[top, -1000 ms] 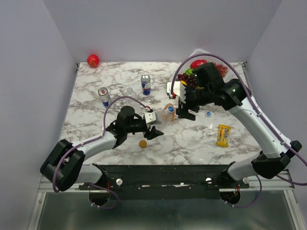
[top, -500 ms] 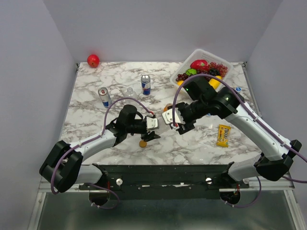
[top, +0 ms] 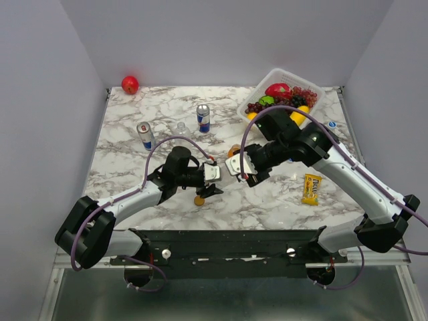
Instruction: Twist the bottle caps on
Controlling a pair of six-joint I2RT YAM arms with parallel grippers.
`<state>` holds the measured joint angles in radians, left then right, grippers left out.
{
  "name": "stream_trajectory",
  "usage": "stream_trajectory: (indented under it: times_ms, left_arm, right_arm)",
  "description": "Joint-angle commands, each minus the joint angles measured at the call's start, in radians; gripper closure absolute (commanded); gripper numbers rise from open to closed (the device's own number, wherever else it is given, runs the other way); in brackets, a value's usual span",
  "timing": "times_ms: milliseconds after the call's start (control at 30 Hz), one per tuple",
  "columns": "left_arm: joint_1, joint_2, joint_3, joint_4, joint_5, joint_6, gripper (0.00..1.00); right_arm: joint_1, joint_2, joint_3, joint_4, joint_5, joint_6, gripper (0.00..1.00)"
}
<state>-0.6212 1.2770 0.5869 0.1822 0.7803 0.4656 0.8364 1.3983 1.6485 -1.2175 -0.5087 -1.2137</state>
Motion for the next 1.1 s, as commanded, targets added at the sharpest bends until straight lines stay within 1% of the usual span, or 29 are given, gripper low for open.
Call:
stream_trajectory:
  times_ms: [0, 200, 233, 300, 400, 433, 467, 500, 533, 567, 600, 633, 667, 700, 733, 767, 800, 833, 867, 933, 1067]
  left_arm:
    - [0.002, -0.027, 0.013, 0.005, 0.043, 0.030, 1.00]
    - [0.002, -0.027, 0.016, -0.012, 0.047, 0.042, 1.00]
    - [0.002, -0.027, 0.016, -0.015, 0.047, 0.047, 1.00]
    - [0.002, -0.027, 0.016, -0.016, 0.047, 0.047, 1.00]
    - [0.002, -0.027, 0.016, -0.020, 0.045, 0.050, 1.00]
    - [0.000, -0.027, 0.016, -0.015, 0.040, 0.048, 1.00]
    - [-0.002, -0.027, 0.013, -0.003, 0.033, 0.045, 1.00]
    - [-0.003, -0.027, 0.008, 0.020, -0.013, 0.018, 1.00]
    - [-0.003, -0.030, -0.007, 0.092, -0.044, -0.010, 1.00]
    - [-0.006, -0.036, -0.019, 0.143, -0.080, -0.043, 1.00]
    - [-0.008, -0.039, -0.031, 0.196, -0.181, -0.124, 1.00]
    - [-0.011, -0.051, -0.051, 0.292, -0.238, -0.160, 1.00]
    - [-0.021, -0.057, -0.059, 0.333, -0.315, -0.192, 1.00]
    - [-0.028, -0.064, -0.064, 0.362, -0.381, -0.221, 1.00]
    - [-0.037, -0.068, -0.064, 0.381, -0.501, -0.248, 1.00]
    - [-0.043, -0.067, -0.062, 0.396, -0.545, -0.252, 1.00]
    - [-0.051, -0.067, -0.061, 0.401, -0.584, -0.257, 1.00]
    - [-0.051, -0.062, -0.061, 0.407, -0.643, -0.271, 1.00]
    - [-0.051, -0.061, -0.059, 0.410, -0.656, -0.272, 1.00]
    - [-0.052, -0.056, -0.058, 0.401, -0.665, -0.272, 1.00]
    - [-0.052, -0.057, -0.056, 0.370, -0.696, -0.294, 1.00]
  right_arm:
    - [0.006, -0.016, -0.029, 0.035, 0.021, -0.041, 0.39]
    - [0.006, -0.022, -0.052, 0.056, 0.041, -0.066, 0.44]
    - [0.006, -0.021, -0.052, 0.056, 0.042, -0.066, 0.47]
    - [0.006, -0.021, -0.050, 0.056, 0.042, -0.060, 0.50]
    - [0.006, -0.021, -0.046, 0.053, 0.042, -0.041, 0.60]
    - [0.006, -0.019, -0.044, 0.055, 0.044, -0.031, 0.65]
    - [0.006, -0.015, -0.041, 0.056, 0.045, -0.014, 0.67]
    - [0.006, -0.009, -0.033, 0.061, 0.042, 0.043, 0.69]
    - [0.007, 0.014, -0.023, 0.064, 0.048, 0.084, 0.74]
    - [0.006, 0.033, 0.015, 0.065, 0.052, 0.136, 0.76]
    - [0.006, 0.054, 0.039, 0.064, 0.059, 0.255, 0.78]
    - [0.001, 0.108, 0.062, 0.064, 0.071, 0.326, 0.83]
    - [-0.005, 0.138, 0.098, 0.050, 0.065, 0.394, 0.84]
    - [-0.013, 0.171, 0.176, 0.006, 0.046, 0.527, 0.86]
    - [-0.028, 0.213, 0.224, -0.025, -0.017, 0.590, 0.88]
    - [-0.057, 0.278, 0.259, -0.052, -0.040, 0.655, 0.96]
    - [-0.074, 0.295, 0.264, -0.045, -0.050, 0.812, 1.00]
    - [-0.094, 0.294, 0.243, -0.027, -0.079, 0.865, 1.00]
    - [-0.126, 0.291, 0.228, -0.016, -0.097, 0.890, 1.00]
    - [-0.144, 0.300, 0.220, -0.019, -0.100, 0.948, 1.00]
    - [-0.164, 0.326, 0.267, -0.011, -0.084, 1.048, 1.00]
